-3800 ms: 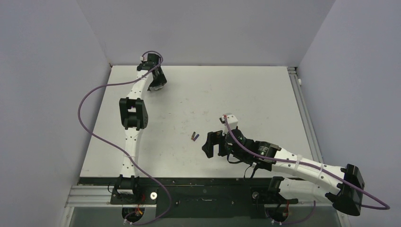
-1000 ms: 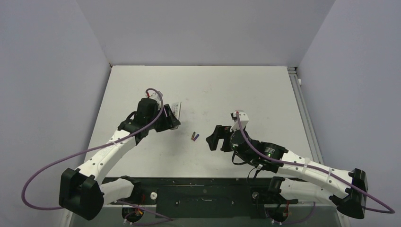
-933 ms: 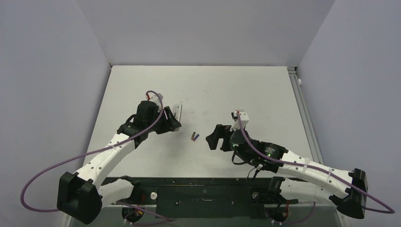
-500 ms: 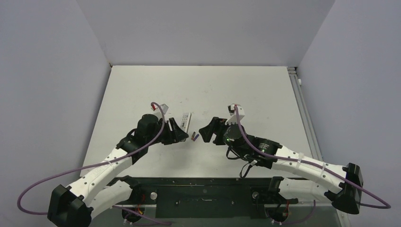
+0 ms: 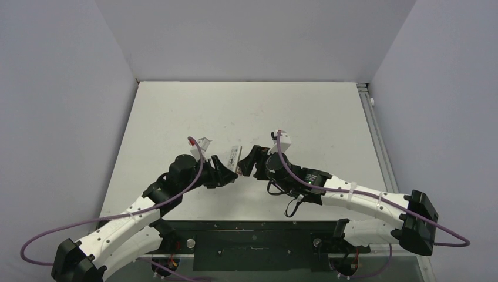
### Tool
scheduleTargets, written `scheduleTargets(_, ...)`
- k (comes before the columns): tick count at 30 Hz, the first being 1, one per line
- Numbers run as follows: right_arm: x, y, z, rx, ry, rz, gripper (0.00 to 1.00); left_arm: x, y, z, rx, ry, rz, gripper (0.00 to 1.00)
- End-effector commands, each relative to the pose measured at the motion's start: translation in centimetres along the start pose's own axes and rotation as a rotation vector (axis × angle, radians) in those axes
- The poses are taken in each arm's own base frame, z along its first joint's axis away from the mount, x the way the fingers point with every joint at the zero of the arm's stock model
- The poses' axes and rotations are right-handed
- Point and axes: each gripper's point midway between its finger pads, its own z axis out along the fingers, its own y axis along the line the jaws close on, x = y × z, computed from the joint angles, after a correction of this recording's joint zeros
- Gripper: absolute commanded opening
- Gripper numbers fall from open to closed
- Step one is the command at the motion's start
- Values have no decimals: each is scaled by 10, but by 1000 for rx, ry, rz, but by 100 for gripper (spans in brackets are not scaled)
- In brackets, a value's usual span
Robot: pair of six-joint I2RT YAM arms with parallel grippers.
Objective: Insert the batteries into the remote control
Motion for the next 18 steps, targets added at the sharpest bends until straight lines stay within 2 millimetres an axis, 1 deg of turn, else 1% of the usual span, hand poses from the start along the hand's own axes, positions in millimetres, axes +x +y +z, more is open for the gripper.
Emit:
scheduleTargets(1,-10,27,5,-63,-30,56,68,-18,-24,-7,99,-90,9,0)
scheduleTargets(10,-1,38,20,-74,-10,68,67,-8,-30,-12,137,-71,3,0)
scheduleTargets(15,0,43,26,-77,-11,82,63,-2,-29,-12,135,-63,-2,0)
scheduleTargets(16,1,43,27,-78,-9,85,62,-5,-33,-12,153,-79,1,0)
scheduleTargets(18,3,44,29,-78,-3,86,61,-6,-35,-12,159,-86,2,0)
